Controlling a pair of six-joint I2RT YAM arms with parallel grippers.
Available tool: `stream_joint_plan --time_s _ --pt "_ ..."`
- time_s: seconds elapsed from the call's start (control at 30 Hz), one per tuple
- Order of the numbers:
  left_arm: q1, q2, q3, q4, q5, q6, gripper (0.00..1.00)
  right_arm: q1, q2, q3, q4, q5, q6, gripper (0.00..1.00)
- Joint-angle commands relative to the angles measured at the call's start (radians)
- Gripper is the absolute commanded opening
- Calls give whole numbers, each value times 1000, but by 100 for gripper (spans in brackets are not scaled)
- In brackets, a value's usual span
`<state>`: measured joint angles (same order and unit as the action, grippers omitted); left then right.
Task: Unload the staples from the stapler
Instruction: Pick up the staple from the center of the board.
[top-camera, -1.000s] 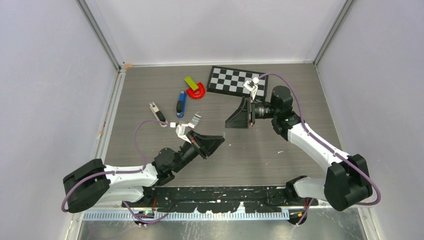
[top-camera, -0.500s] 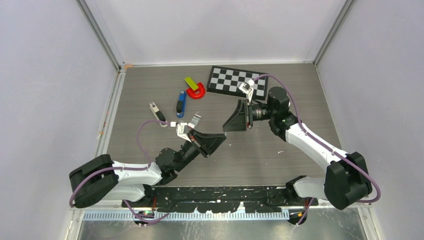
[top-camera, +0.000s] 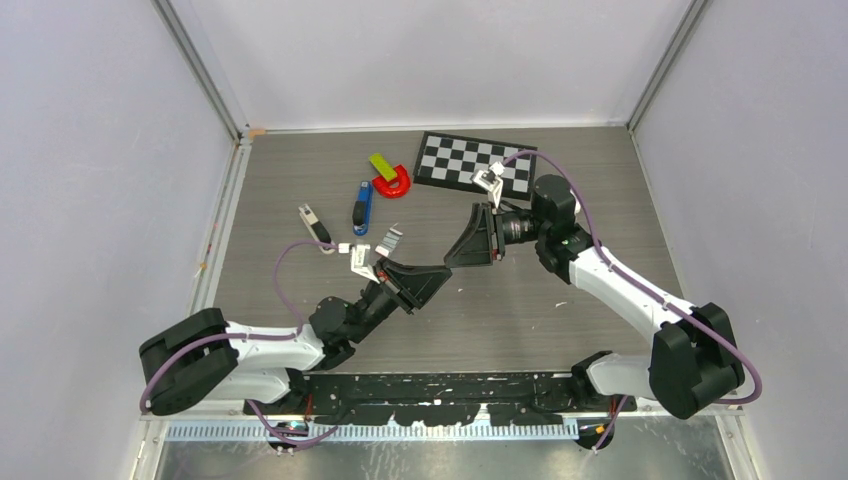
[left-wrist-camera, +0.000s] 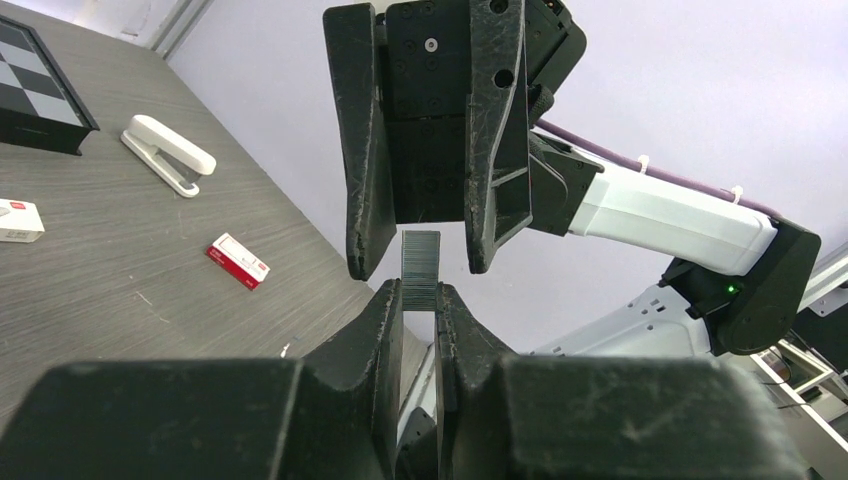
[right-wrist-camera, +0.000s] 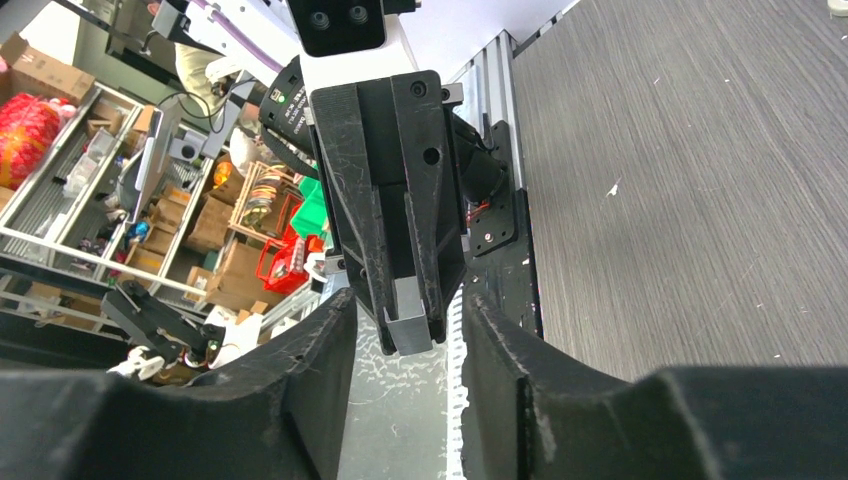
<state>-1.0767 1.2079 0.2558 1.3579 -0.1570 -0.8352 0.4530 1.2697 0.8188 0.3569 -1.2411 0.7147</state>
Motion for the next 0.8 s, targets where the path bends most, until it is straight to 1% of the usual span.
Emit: stream_joint_plan --time_s 0.0,0.07,0.37,0.57,0.77 --pt "5 3 17 73 -10 -1 5 6 -19 16 68 -20 20 45" --pt "6 5 16 73 -12 -2 5 7 -22 16 74 -19 24 45" --pt "5 15 17 73 -13 -5 5 7 -20 15 80 -19 31 37" --pt "5 9 13 73 -19 -5 5 10 -17 13 82 -22 28 31" --pt "6 7 10 73 -24 -7 5 12 -15 11 82 -21 23 22"
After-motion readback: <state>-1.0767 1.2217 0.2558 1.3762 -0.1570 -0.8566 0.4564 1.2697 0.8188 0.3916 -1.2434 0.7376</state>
